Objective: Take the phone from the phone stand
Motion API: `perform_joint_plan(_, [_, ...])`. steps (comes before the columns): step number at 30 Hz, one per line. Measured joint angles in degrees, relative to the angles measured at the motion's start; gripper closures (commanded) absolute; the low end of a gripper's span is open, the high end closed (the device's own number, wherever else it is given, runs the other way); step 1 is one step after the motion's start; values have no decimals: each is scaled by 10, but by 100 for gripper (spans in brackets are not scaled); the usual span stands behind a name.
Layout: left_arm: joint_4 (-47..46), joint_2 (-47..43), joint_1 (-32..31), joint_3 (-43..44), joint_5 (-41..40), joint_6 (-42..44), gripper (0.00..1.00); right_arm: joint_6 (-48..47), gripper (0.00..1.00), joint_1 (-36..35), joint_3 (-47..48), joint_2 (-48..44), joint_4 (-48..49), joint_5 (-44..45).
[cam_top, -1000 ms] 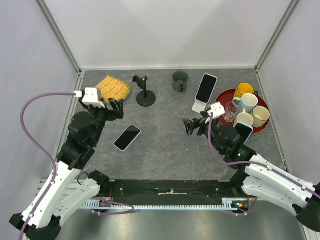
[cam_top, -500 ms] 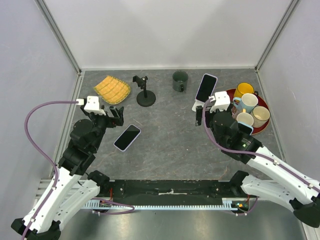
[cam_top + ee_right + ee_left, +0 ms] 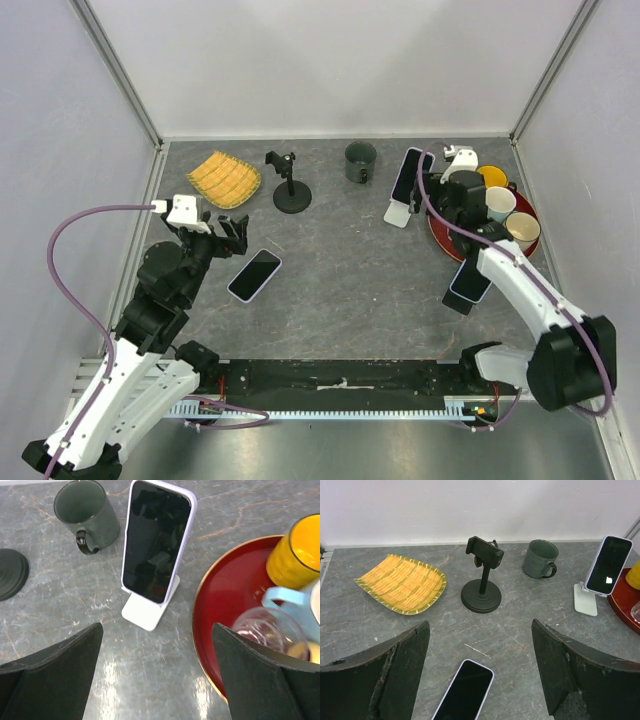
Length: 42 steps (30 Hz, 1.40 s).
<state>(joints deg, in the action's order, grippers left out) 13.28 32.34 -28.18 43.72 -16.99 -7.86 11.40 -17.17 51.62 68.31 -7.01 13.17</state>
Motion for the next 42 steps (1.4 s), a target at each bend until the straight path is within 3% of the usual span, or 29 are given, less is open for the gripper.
perform_joint_plan(5, [3, -8, 0, 0, 9, 0, 12, 10, 11, 83, 5, 78, 95, -136])
perform_joint_plan(11, [3, -17, 0, 0, 15, 0, 12, 14, 28, 141, 24, 159, 195, -237])
perform_joint_plan(16, [3, -18, 0, -1, 20, 0, 12, 15, 36, 180, 68, 245, 237, -319])
perform_joint_plan(27, [3, -4, 0, -1, 21, 0, 12, 14, 48, 201, 130, 348, 254, -422])
perform_joint_plan(34, [3, 3, 0, -1, 23, 0, 12, 17, 74, 203, 136, 369, 264, -480])
perform_joint_plan(42, [3, 14, 0, -1, 35, 0, 13, 50, 95, 203, 113, 363, 308, -508])
